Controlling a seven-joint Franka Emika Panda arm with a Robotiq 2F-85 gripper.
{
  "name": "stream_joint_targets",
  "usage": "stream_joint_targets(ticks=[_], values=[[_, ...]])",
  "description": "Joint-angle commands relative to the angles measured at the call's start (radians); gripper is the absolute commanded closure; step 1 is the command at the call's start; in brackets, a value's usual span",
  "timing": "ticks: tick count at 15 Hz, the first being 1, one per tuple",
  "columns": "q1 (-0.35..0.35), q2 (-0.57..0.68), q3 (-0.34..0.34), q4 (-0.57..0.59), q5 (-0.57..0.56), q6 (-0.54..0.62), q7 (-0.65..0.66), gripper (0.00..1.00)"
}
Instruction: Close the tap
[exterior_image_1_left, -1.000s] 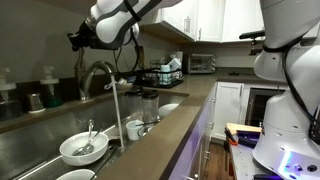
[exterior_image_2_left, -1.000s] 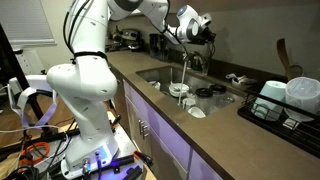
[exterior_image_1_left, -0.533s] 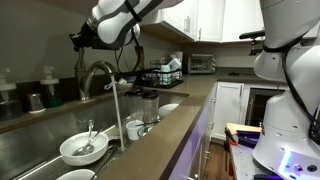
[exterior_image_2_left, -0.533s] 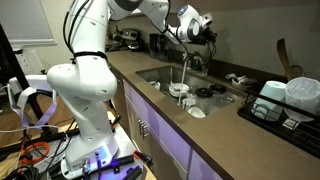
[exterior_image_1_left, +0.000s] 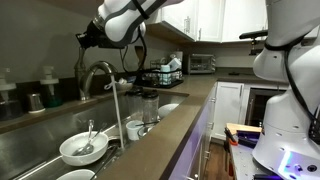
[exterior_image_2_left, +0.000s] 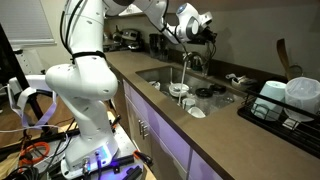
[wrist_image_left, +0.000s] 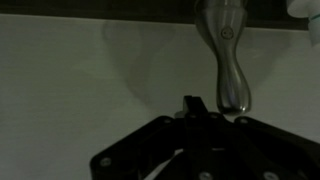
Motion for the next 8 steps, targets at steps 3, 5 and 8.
stream_joint_targets(ticks=[3,5,8], values=[[0.109,0.055,-0.117,-0.13,-0.053,0.022,0.029,0.95],[0.157,0.04,-0.174,-0.142,-0.043,0.064,0.049,0.96],[0.26,-0.006,-0.306,-0.137,-0.018,0.13,0.082,0.96]])
